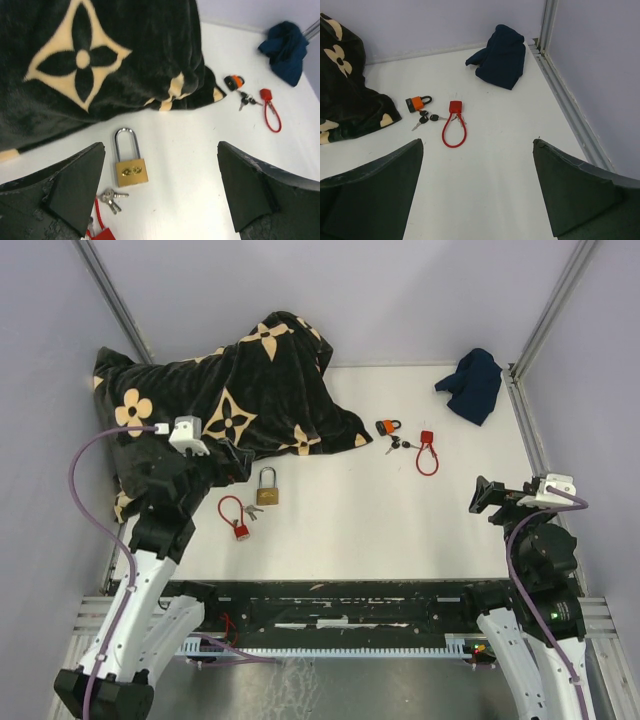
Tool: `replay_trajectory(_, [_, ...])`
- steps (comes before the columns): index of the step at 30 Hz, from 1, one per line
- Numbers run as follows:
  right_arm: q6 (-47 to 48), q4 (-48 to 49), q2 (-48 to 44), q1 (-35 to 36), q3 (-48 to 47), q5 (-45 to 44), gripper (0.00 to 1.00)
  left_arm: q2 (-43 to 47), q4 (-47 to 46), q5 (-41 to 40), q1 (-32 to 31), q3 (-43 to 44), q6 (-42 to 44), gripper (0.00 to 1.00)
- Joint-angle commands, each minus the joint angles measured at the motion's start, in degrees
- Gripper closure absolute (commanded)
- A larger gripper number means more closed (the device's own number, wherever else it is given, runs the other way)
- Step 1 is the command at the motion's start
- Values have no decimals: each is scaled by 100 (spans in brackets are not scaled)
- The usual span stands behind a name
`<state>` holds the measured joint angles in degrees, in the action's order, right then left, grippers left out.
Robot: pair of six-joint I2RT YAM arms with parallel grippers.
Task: Unlock with the key
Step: Move the lock to the center of the board.
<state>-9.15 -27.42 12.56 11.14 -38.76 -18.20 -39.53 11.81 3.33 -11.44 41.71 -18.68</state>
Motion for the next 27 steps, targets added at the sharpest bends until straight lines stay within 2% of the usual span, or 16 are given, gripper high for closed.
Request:
replay_trajectory(1, [-31,175,-10,29,-39,-44,1,-645,982,-69,-62,502,-402,0])
replay_trajectory(11, [84,56,-157,28,-34,-172,1,-3050,2243,-721,-434,1502,-292,1])
replay_trajectory(19, [107,60,-149,28,-26,-159,1,-4755,2299,-1033,-810,2006,-65,1])
replay_trajectory(27, [116,79,-166,25,-7,-158,1,-5751,2191,-984,-874,2332,94,1])
